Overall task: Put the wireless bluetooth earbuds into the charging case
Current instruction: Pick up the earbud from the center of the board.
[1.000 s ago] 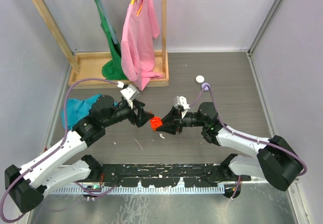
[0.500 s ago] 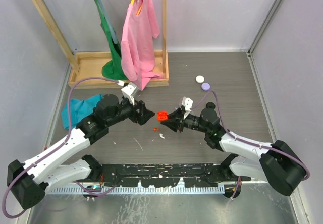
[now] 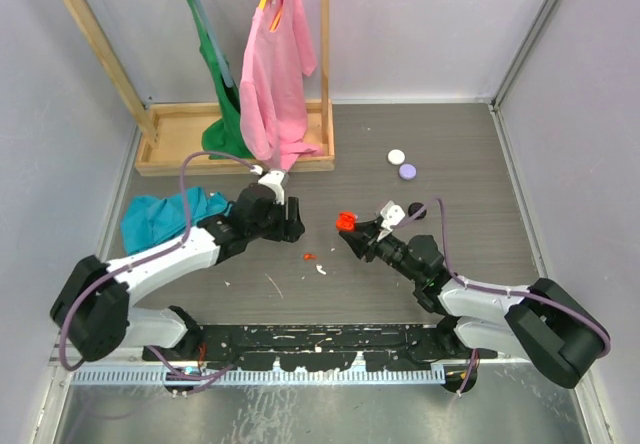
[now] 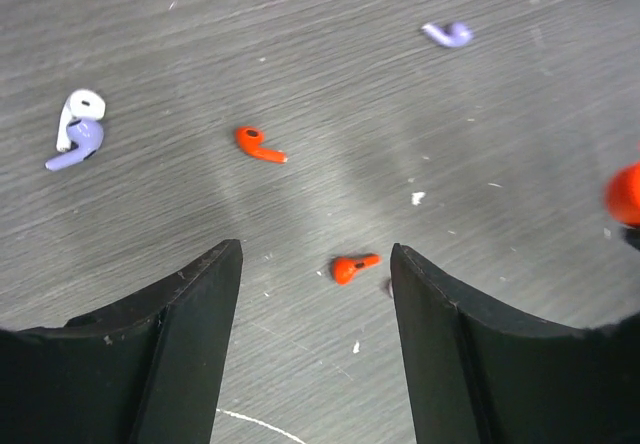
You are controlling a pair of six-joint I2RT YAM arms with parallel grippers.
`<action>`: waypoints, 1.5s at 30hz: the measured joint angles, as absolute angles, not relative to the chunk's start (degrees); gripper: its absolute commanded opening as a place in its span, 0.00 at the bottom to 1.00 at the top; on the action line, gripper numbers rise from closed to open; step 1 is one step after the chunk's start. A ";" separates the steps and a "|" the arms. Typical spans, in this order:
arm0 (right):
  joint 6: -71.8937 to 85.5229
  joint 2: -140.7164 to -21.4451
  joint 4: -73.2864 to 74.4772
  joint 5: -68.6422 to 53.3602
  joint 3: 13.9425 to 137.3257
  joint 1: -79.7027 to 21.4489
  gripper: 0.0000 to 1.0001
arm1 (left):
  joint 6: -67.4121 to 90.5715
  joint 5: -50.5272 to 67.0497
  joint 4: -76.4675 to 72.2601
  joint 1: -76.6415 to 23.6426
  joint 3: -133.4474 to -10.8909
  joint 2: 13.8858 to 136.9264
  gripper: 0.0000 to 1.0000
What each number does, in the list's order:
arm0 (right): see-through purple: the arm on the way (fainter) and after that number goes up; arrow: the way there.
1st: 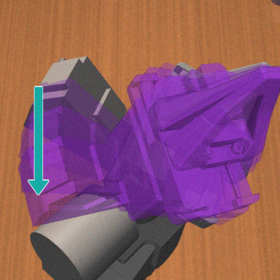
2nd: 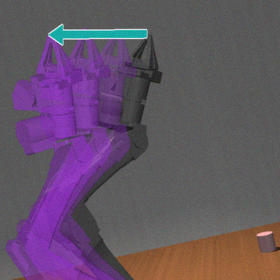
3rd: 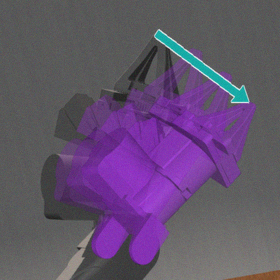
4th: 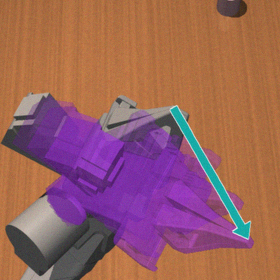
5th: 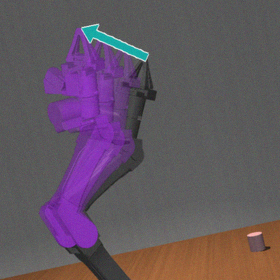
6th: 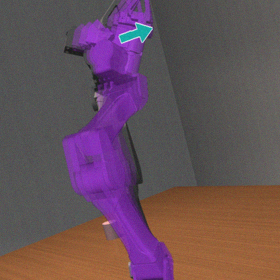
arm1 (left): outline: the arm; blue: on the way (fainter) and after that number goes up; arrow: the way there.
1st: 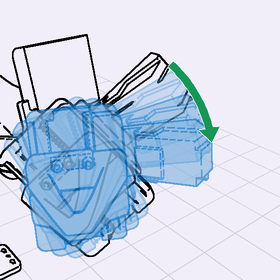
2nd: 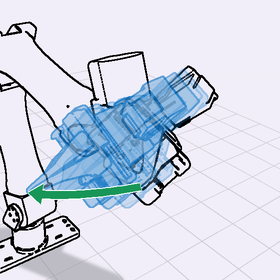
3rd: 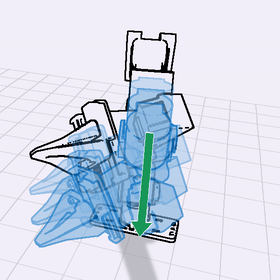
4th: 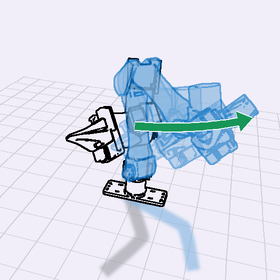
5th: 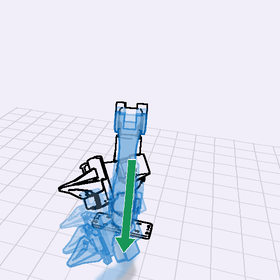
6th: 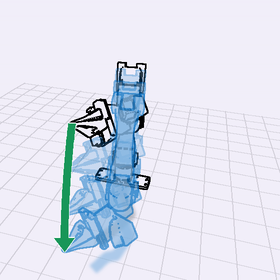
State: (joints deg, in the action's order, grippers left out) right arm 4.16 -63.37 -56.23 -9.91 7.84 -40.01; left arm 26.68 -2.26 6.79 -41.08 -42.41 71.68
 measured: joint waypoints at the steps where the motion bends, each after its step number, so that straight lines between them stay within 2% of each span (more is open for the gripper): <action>1: 4.16 -63.72 -57.01 -8.99 7.44 -40.01 0.10 | 27.29 -3.11 7.33 -41.08 -42.92 73.69 0.62; 12: 4.16 -65.30 -62.17 -4.14 5.50 -40.01 0.10 | 28.88 -8.32 7.97 -41.08 -49.19 88.51 0.57; 26: 4.21 -65.30 -62.52 -3.66 5.50 -40.01 0.09 | 27.00 -11.66 8.51 -41.08 -56.75 100.57 0.48; 34: 4.12 -65.28 -61.67 -3.64 5.50 -40.01 0.09 | 24.25 -11.03 8.88 -41.06 -60.23 103.50 0.46; 42: 3.68 -65.28 -61.04 -3.62 5.50 -40.01 0.09 | 21.37 -6.13 8.78 -40.56 -60.64 103.74 0.37; 45: 3.55 -65.28 -60.95 -3.51 5.50 -40.01 0.09 | 21.06 -4.08 8.82 -40.58 -60.66 103.74 0.36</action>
State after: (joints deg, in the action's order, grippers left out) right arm 3.55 -65.28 -60.95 -3.51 5.50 -40.01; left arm 21.06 -4.08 8.82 -40.58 -60.66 103.74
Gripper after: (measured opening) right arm 0.334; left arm 0.366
